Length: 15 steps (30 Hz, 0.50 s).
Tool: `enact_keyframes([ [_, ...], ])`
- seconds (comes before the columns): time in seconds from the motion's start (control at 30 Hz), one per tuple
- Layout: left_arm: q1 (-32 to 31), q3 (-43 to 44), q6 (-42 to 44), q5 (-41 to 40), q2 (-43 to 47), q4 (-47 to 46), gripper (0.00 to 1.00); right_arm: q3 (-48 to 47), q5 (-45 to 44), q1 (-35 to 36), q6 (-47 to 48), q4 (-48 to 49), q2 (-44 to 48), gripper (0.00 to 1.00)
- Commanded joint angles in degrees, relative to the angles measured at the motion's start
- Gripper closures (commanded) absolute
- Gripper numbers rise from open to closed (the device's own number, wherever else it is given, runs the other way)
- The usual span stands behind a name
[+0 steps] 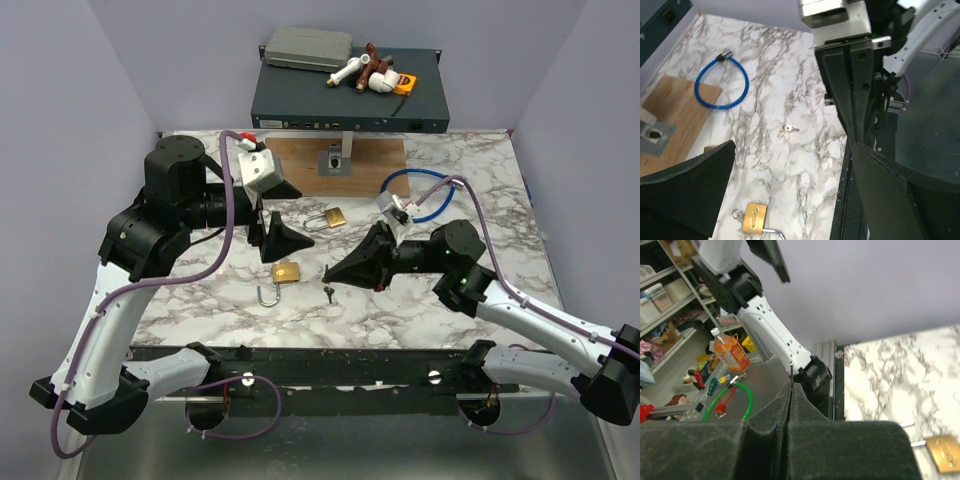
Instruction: Unlock with the key
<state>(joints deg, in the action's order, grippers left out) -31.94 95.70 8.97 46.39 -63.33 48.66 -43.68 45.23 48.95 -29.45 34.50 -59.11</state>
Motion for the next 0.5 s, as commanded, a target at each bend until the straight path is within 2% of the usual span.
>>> enact_keyframes([
  [0.0,5.1,-3.5,-0.2,1.0,-2.2,1.5,0.01,-2.4,-3.1,-0.6,0.9,-14.7,0.0,0.99],
  [0.1,6.1,-6.0,2.3,2.8,-3.5,2.1,0.05,-1.3,-3.7,-1.5,0.2,-16.9,-0.2,0.99],
  [0.2,6.0,-9.0,3.4,11.7,-3.2,1.3,0.19,-0.9,-4.2,-1.7,0.4,-18.1,-0.4,0.99],
  [0.27,5.6,-9.7,4.0,15.9,-3.4,2.3,0.24,-1.7,-4.7,-1.7,1.6,-19.8,-0.6,0.99],
  [0.37,5.0,-9.3,7.5,17.9,-4.5,6.9,0.2,-3.9,-4.9,-1.7,3.7,-22.6,-1.5,0.99],
  [0.47,4.6,-10.9,6.9,18.1,-4.1,6.1,0.16,-6.4,-3.9,-1.7,5.0,-24.4,-3.1,0.99],
])
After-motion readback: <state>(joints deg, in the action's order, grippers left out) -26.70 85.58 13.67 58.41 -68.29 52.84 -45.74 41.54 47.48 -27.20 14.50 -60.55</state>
